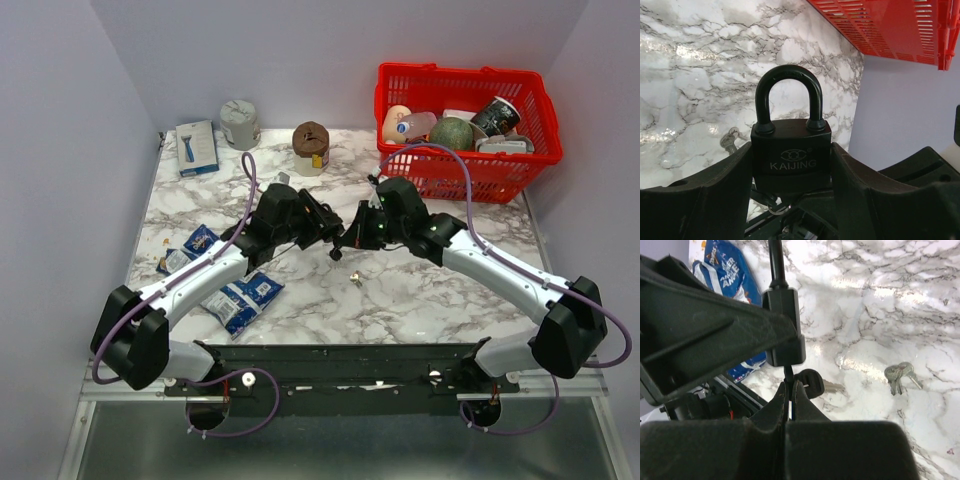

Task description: Unlock with the key

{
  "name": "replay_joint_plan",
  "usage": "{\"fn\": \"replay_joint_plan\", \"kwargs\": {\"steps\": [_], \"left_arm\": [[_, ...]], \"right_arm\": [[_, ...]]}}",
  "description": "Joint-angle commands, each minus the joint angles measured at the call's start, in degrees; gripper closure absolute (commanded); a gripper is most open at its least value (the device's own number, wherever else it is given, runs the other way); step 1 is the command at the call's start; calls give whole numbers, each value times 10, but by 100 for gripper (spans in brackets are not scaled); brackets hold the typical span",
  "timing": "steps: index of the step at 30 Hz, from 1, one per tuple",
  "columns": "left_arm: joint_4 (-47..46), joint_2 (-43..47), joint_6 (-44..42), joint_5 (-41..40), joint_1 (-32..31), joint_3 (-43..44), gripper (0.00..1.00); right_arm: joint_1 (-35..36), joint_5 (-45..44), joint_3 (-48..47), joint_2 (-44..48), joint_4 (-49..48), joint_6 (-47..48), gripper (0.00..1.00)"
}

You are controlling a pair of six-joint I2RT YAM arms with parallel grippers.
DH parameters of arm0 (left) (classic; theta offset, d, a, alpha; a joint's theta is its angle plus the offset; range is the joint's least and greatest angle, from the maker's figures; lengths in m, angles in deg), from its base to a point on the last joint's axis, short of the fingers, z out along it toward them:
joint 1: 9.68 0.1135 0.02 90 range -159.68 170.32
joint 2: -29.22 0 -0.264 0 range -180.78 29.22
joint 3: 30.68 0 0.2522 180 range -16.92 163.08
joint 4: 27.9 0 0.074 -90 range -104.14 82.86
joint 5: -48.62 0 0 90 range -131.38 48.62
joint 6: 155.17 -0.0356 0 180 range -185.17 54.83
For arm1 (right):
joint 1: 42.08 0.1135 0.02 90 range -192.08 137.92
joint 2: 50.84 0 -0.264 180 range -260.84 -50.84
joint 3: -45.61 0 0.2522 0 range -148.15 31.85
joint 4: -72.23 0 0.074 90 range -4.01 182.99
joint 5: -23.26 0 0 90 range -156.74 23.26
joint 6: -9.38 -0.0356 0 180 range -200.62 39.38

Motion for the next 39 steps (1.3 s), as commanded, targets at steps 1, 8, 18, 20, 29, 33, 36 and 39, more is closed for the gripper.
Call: {"fn": "replay_joint_plan", "kwargs": {"steps": [1, 8, 18, 20, 29, 33, 36, 39], "left_arm": [[-6, 11, -4, 68, -16, 25, 100], [-7, 4, -3, 73, -18, 31, 100], [-14, 3, -7, 74, -25, 34, 100], [-30, 7, -7, 74, -24, 24, 100], [-102, 31, -42, 76, -24, 7, 100], [-144, 43, -47, 85, -24, -10, 100], [-169, 48, -54, 96, -25, -15, 100], [-194, 53, -56, 104, -24, -21, 100]], "right_arm": [[-34, -99, -23, -16, -62, 10, 99], [-42, -100, -31, -29, -78, 12, 99], [-83, -54, -21, -32, -118, 2, 99], [-87, -41, -16, -25, -126, -4, 99], [-108, 34, 4, 2, -145, -41, 99], [-118, 61, 20, 12, -162, -57, 99], [-126, 70, 36, 15, -177, -66, 99], [-135, 86, 52, 20, -196, -74, 99]]}}
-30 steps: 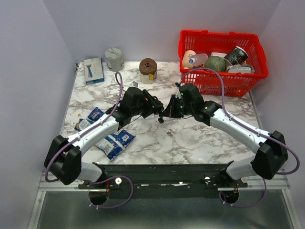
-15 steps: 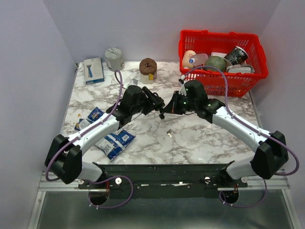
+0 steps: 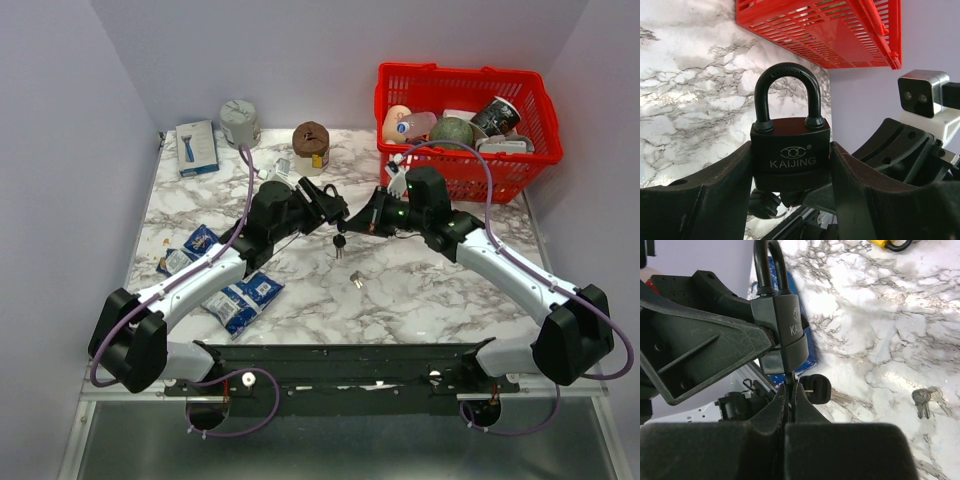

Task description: Unlock with the key

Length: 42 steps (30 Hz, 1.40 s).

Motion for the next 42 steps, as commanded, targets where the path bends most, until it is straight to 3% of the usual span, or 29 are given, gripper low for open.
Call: {"fn": "replay_joint_plan", "kwargs": {"steps": [1, 20, 27, 28, 30, 31, 33, 34, 37, 42], "left_arm": [[-72, 47, -17, 108, -22, -11, 100], [-126, 56, -36, 138, -22, -19, 100], [-59, 50, -35, 101, -21, 5, 98], [-8, 40, -41, 87, -21, 15, 80], [42, 26, -56, 71, -19, 49, 63], [79, 12, -56, 65, -17, 59, 49], [107, -2, -52, 51, -14, 81, 39], [123, -17, -48, 51, -10, 89, 28], [176, -50, -44, 38, -7, 127, 15], [236, -95, -43, 39, 0, 181, 10]], "right_arm": [[-46, -56, 24, 6, -100, -29, 99], [-68, -9, 49, -3, -156, -64, 99], [-68, 0, 54, -9, -159, -40, 99], [-68, 5, 59, -9, -162, -37, 99], [-68, 7, 65, -4, -165, -29, 99], [-68, 10, 68, -1, -168, -28, 99], [-67, 12, 75, 6, -170, -19, 99], [-67, 15, 78, 9, -170, -17, 99], [-64, 12, 91, 26, -172, -6, 99], [-56, 5, 109, 54, -172, 14, 99]]}}
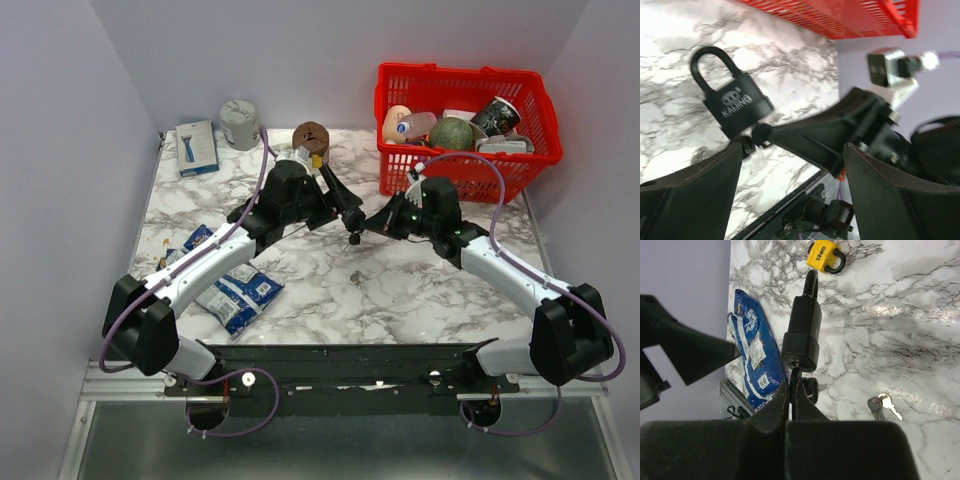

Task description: Unlock with the key

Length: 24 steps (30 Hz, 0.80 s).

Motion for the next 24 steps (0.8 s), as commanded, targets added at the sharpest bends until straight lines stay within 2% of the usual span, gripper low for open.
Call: {"fn": "replay_joint_plan", "kwargs": {"steps": [1, 8, 17, 24], "left_arm": [[97, -41, 2, -14, 5, 47, 9], [122, -81, 20, 12, 5, 73, 7], [92, -79, 55, 34, 5, 40, 7], [95, -80, 35, 21, 5, 36, 7]], "right_arm": [[13, 7, 6, 47, -64, 27, 99], [31, -7, 11, 69, -61, 62, 99], [44, -18, 6, 63, -64, 67, 99], [50, -50, 20, 40, -43, 72, 99]]}}
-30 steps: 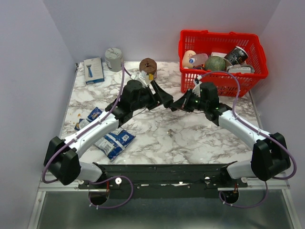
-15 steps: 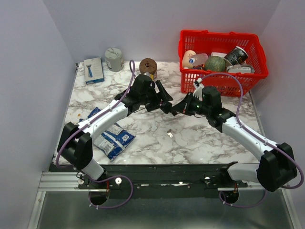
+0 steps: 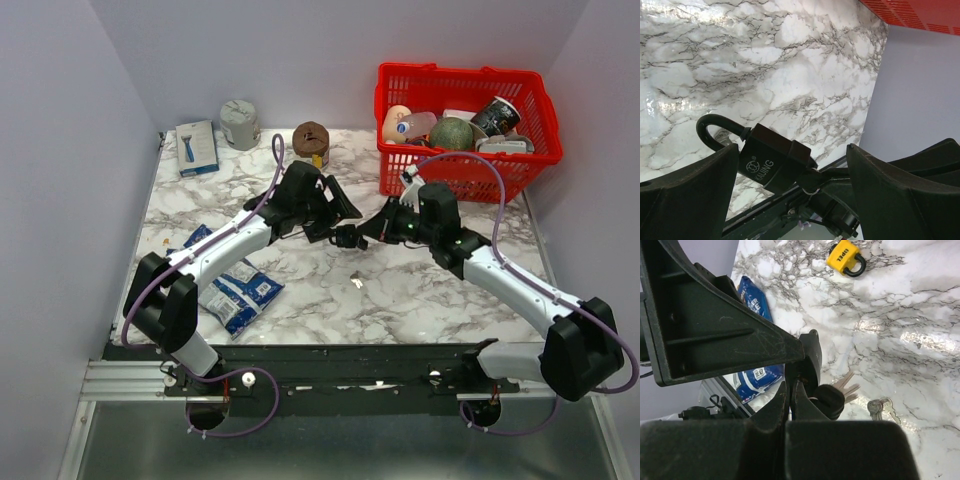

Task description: Unlock with the key

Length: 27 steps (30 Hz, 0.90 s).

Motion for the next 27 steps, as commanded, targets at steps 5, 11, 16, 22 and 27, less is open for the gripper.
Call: {"fn": "replay_joint_plan", "kwargs": {"steps": [5, 11, 16, 22, 27], "left_arm": [[13, -4, -33, -18, 1, -13, 7], [21, 7, -39, -30, 2, -24, 7], [19, 16, -28, -20, 2, -55, 7], [9, 12, -8, 17, 10, -126, 5], [-9, 7, 27, 31, 15, -163, 5]], "right_arm": [[5, -23, 60, -41, -87, -3, 99], [6, -21, 88, -72, -136, -17, 99], [7, -22, 97, -88, -138, -20, 99], [19, -23, 86, -113, -96, -26, 99], [41, -19, 85, -133, -90, -38, 99]]}}
